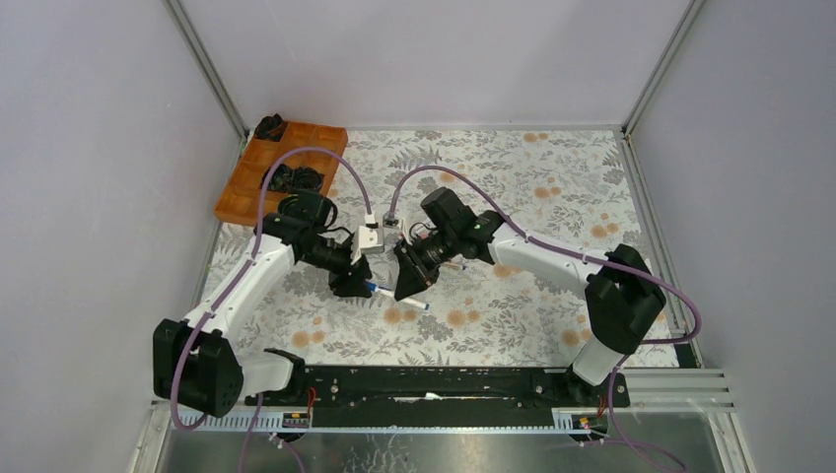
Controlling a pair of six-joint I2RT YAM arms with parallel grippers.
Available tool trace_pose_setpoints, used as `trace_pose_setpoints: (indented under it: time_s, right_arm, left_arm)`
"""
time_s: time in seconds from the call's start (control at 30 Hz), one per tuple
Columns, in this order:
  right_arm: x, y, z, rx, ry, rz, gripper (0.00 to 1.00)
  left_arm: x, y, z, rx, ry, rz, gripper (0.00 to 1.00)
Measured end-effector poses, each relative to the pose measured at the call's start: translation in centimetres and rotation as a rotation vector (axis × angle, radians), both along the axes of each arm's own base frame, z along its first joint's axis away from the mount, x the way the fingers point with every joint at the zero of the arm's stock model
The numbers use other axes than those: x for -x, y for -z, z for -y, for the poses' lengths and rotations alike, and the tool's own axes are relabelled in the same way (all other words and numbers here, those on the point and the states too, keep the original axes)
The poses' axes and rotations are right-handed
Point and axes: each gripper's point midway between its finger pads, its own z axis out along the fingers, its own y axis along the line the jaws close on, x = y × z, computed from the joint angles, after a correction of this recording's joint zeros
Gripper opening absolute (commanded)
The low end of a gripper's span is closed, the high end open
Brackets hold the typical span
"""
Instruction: Open the pen caps
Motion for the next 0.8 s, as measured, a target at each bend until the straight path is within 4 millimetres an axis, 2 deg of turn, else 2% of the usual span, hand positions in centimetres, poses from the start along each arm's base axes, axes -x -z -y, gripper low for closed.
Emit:
trace_pose_setpoints:
  time_s: [0.13, 0.17, 0.27, 0.3, 0.37, 0.43, 0.6, 0.7, 0.8]
  right_arm:
    - [-1.0, -0.6, -0.3, -0.035, 0.027, -0.006, 0.0]
    - [-1.2, -0.7, -0.4, -0.043, 0.036, -0.006, 0.0]
    - [-1.4, -0.8, -0.5, -0.064, 0.046, -0.026, 0.05]
    - [-1.6, -0.7, -0.4, -0.065, 0.052, -0.022, 0.1]
    - [-1.9, -0.8, -0.3, -0.072, 0.059, -0.027, 0.29]
    - [-2.1, -1.0, -0.4, -0.083, 0.062, -0.035, 0.41]
    - [-2.2, -0.8, -1.4, -0.105, 0.068, -0.081, 0.52]
    - [-1.8, -0.7, -1.9, -0.123, 0.044, -0.128, 0.48]
    - [-1.3, -0.4, -2.0, -0.129, 0.02, -0.169, 0.29]
  left_arm:
    - [0.3, -0.1, 0.3, 0.002, 0.022, 0.015, 0.39]
    - [0.3, -0.2, 0.3, 0.004, 0.026, 0.019, 0.33]
    - [0.4, -0.4, 0.3, 0.005, 0.032, 0.035, 0.03]
    - [0.8, -0.4, 0.2, 0.001, 0.031, 0.018, 0.01]
    - [1.4, -0.4, 0.2, -0.004, 0.038, 0.001, 0.0]
    - [1.5, -0.5, 0.2, -0.004, 0.037, 0.001, 0.0]
    - [1.4, -0.9, 0.7, 0.012, 0.035, 0.005, 0.0]
    - [1.3, -0.9, 0.7, 0.013, 0.03, 0.006, 0.0]
    - [1.2, -1.0, 0.7, 0.014, 0.027, 0.01, 0.0]
